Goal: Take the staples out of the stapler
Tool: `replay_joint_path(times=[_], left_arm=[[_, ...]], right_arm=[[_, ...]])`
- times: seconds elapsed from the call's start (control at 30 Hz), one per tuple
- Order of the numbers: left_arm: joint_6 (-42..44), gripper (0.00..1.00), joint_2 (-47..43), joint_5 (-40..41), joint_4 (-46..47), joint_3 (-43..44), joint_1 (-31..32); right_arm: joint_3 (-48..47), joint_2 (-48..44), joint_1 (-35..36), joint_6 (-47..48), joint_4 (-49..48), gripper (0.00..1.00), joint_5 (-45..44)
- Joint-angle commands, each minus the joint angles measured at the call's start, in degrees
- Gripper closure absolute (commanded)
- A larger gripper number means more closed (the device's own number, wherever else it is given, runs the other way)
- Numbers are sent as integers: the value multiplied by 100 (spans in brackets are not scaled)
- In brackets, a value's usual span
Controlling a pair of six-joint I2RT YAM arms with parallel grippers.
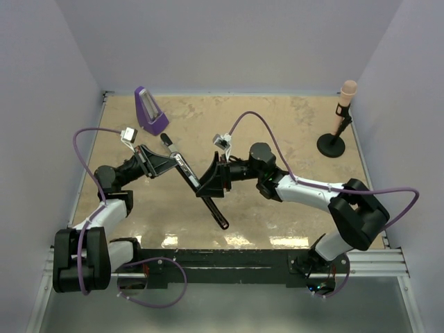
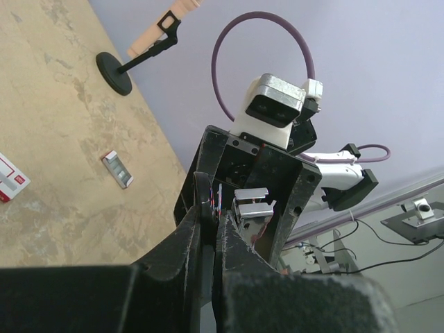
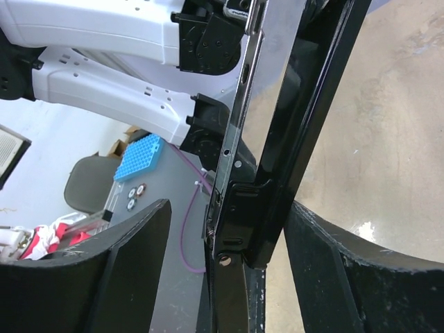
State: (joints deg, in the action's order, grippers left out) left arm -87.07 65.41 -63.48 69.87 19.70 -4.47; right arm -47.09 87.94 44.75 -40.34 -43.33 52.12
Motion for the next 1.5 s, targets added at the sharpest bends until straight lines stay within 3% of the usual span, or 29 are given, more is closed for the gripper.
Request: replay_joint_path(times=[0.0,0.23,0.33,0.37,0.47,0.53,0.57,0.8,0.87,0.97,1.27,1.33,1.37,1.4,1.47], left_arm=[[-416,100,-28,170,1996,34,-19],[-495,100,33,196,2180,7,-19],[-495,100,34,187,2172,-2,-19],[-469,100,34,179,2146,7,-19],[-451,100,60,135,2084,16,-27],[-434,100,77,117,2049,7,-19],[-417,100,95,100,2049,25,-19],[-258,64,157,108,1917,-46,-28],[-162,46,148,82,1812,-63,-28],[-39,43,113,55,1715,-81,-10],[1602,36,-563,196,-752,147,-19],[2191,36,-827,275,-2173,479,-19],[3038,36,-924,475,-2849,638,-19],[3499,36,-1090,643,-4204,814,-19],[4735,32,-1231,1403,-5469,1350,-19]], right_arm=[[42,4,42,-62,-386,31,132],[165,21,60,-167,-518,37,114],[200,47,60,-290,-624,51,97],[200,65,60,-325,-685,65,88],[253,30,60,-413,-817,88,27],[297,4,60,-475,-905,99,-17],[306,-40,51,-466,-914,100,-44],[218,-435,-28,-28,43,100,-562],[226,-550,-133,131,367,100,-667],[314,-717,-344,193,597,100,-764],[455,-1218,-933,482,1185,100,-817],[385,-1323,-1055,675,1736,100,-1288],[341,-1358,-1091,798,2001,100,-1501],[280,-1385,-1118,921,2282,100,-1712],[69,-1385,-1162,1273,3039,100,-2395]])
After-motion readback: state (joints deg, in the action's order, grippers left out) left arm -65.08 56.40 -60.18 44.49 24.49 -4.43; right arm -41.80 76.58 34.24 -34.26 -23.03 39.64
